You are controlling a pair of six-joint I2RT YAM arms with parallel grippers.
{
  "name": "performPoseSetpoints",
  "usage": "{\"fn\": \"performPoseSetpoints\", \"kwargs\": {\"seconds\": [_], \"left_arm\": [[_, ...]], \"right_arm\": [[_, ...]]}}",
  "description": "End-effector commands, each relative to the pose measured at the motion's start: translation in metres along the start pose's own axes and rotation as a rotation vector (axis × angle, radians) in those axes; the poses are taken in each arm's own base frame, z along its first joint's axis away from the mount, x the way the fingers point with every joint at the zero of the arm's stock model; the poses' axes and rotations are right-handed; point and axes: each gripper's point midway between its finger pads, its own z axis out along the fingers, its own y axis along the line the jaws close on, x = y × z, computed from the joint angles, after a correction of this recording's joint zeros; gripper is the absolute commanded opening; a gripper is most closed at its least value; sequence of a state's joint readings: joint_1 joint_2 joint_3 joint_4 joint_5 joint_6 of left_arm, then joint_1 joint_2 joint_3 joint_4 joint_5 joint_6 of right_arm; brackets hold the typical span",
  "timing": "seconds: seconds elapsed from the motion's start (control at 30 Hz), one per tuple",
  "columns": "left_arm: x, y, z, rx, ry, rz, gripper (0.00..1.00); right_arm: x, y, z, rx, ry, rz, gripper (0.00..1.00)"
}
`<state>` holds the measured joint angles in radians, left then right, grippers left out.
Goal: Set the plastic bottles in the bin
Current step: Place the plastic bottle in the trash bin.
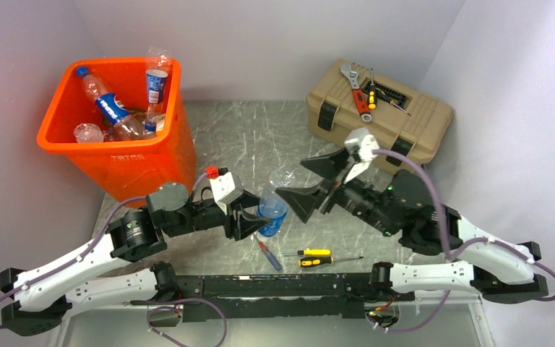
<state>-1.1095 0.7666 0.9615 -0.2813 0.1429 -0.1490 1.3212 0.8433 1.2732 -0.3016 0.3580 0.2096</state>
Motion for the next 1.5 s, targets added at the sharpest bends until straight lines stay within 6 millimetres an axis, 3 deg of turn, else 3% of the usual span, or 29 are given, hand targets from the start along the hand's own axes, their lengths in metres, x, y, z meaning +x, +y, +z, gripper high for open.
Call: {"fn": "performPoseSetpoints", "kwargs": {"seconds": [0.0,0.2,0.4,0.63,0.8,0.83,0.93,1.0,1.17,1.27,1.4,1.43,1.47], "left_arm": [[-0.018,-0.013,-0.007,0.067,-0.053,0.038,0.0],[-0.022,-0.013,-0.003,0.07,-0.068,0.03,0.0],[-0.031,-0.017,-0.005,0.088,-0.095,0.029,0.0],[-0.033,-0.017,-0.006,0.086,-0.111,0.019,0.0],[-0.036,-0.009,-0.009,0.038,-0.129,0.016,0.0],[-0.037,-0.008,-0.009,0.028,-0.134,0.014,0.0],[-0.039,-0.004,-0.01,0.003,-0.146,0.011,0.0],[-0.04,-0.002,-0.011,-0.007,-0.163,0.006,0.0],[-0.039,0.002,-0.011,-0.026,-0.204,-0.012,0.0],[-0.036,0.0,-0.008,-0.014,-0.202,-0.018,0.0],[-0.034,0.004,-0.005,-0.031,-0.199,-0.034,0.0],[-0.035,0.006,-0.005,-0.045,-0.206,-0.043,0.03],[-0.035,0.008,-0.006,-0.057,-0.212,-0.051,0.19]], "right_arm": [[0.006,0.006,0.001,-0.028,0.04,0.018,1.0],[0.033,0.008,0.013,-0.031,0.117,0.049,1.0],[0.048,-0.006,0.027,0.006,0.161,0.118,0.95],[0.062,-0.013,0.041,-0.035,0.205,0.203,0.71],[0.067,-0.004,0.042,-0.083,0.232,0.21,0.57],[0.069,-0.002,0.042,-0.093,0.244,0.21,0.6],[0.078,-0.002,0.043,-0.084,0.293,0.219,0.88],[0.081,-0.007,0.042,-0.061,0.279,0.235,0.99],[0.081,-0.021,0.035,0.002,0.204,0.28,0.99],[0.076,-0.017,0.035,-0.023,0.161,0.296,0.88],[0.064,-0.01,0.038,-0.069,0.099,0.323,0.52],[0.062,-0.009,0.038,-0.076,0.086,0.326,0.46],[0.058,-0.008,0.038,-0.083,0.069,0.33,0.42]]}}
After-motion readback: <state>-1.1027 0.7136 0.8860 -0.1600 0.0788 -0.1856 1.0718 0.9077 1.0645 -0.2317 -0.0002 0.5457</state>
